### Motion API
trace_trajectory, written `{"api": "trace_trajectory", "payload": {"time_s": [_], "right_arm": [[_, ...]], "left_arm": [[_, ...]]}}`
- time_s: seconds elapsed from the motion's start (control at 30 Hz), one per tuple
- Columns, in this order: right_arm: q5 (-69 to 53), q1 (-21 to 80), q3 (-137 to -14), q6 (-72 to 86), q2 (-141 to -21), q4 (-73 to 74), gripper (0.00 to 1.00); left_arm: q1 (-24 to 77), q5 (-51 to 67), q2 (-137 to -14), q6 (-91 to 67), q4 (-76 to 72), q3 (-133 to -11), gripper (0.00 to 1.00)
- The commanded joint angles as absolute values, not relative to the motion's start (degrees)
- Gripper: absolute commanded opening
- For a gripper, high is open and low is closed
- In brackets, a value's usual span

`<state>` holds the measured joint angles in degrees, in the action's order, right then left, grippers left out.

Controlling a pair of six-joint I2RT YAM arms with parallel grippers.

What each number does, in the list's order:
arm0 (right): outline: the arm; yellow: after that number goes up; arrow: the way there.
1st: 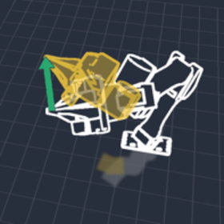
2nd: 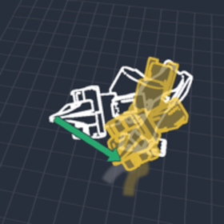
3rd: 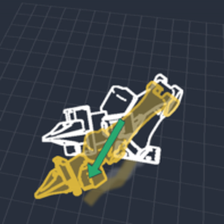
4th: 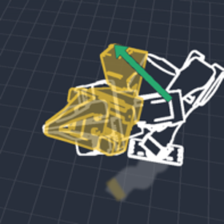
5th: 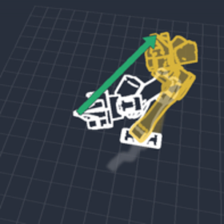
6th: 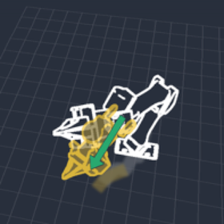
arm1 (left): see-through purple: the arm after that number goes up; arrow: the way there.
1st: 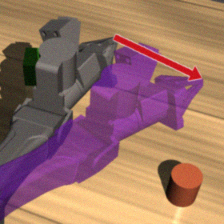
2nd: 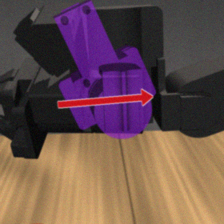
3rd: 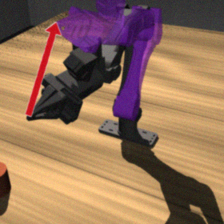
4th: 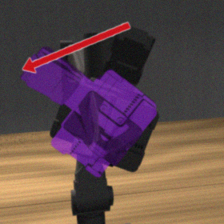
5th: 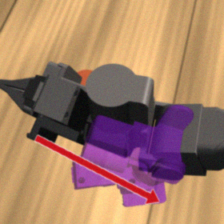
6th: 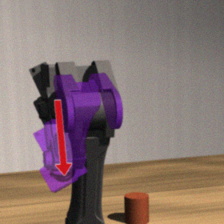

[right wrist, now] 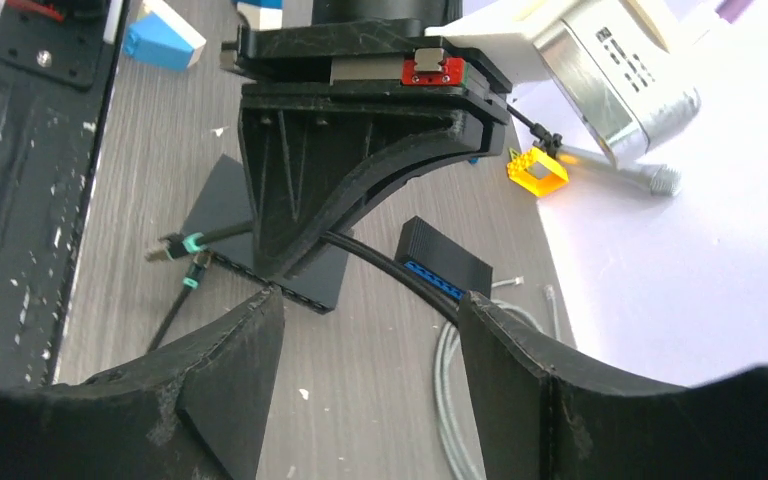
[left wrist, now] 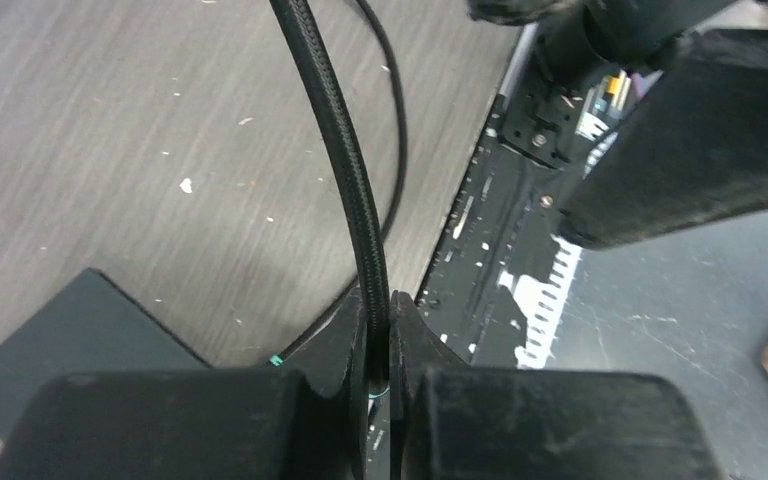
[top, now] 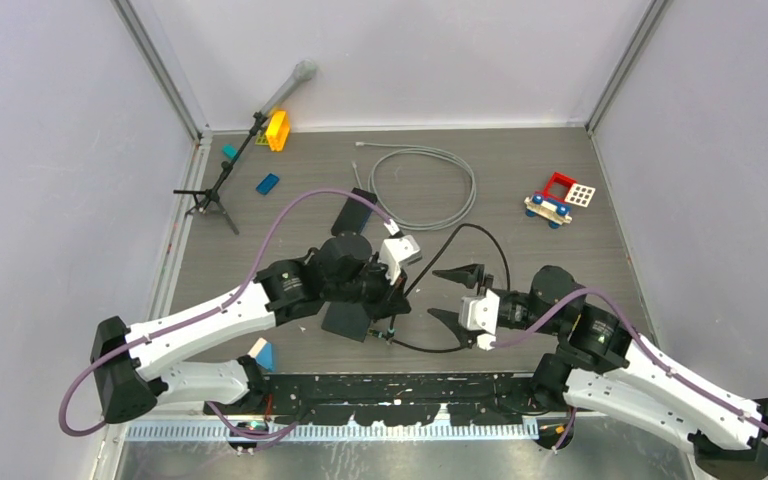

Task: Insert the plug into the switch port
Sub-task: Pick up the connector from the center of the board.

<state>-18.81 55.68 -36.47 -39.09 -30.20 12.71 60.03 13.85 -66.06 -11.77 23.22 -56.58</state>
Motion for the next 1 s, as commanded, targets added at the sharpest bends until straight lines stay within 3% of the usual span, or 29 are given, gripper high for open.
{"api": "trace_trajectory", "payload": {"time_s": [0.0, 0.23, 0.37, 0.5, 0.57, 0.6, 0.73, 0.8, 0.87, 0.97], "right_arm": [[-22.6, 55.8, -42.8, -52.8, -34.5, 18.9, 0.69], [-20.7, 55.7, -43.5, -57.3, -39.5, 16.2, 0.67], [-20.8, 55.8, -45.8, -58.9, -42.6, 19.4, 0.61], [-21.0, 55.9, -46.1, -58.1, -41.7, 19.0, 0.3], [-19.7, 55.8, -46.0, -56.4, -39.6, 18.9, 0.06], [-19.0, 55.9, -45.7, -55.3, -38.2, 18.7, 0.01], [-19.2, 55.8, -42.3, -51.9, -31.2, 15.3, 0.0], [-18.8, 55.9, -40.7, -50.1, -27.4, 13.3, 0.01], [-18.9, 55.9, -40.8, -49.8, -25.0, 13.8, 0.0], [-18.9, 55.8, -42.8, -49.8, -22.6, 17.4, 0.01]], "left_arm": [[60.1, 21.9, -63.2, -14.3, 22.3, -55.7, 0.0], [60.1, 27.0, -63.1, -15.3, 22.2, -56.6, 0.0], [60.1, 28.1, -63.1, -15.4, 22.0, -56.8, 0.0], [60.1, 28.0, -63.8, -15.4, 23.0, -57.6, 0.02], [60.1, 26.9, -63.4, -15.4, 23.2, -57.9, 0.17], [60.1, 26.8, -62.8, -15.3, 22.9, -57.9, 0.25], [60.1, 27.5, -59.1, -15.4, 20.3, -58.4, 0.56], [60.1, 29.6, -56.3, -15.7, 17.6, -58.1, 0.81], [60.1, 31.7, -53.1, -16.1, 14.4, -57.2, 0.89], [60.1, 31.3, -48.2, -16.0, 11.4, -55.9, 0.92]]}}
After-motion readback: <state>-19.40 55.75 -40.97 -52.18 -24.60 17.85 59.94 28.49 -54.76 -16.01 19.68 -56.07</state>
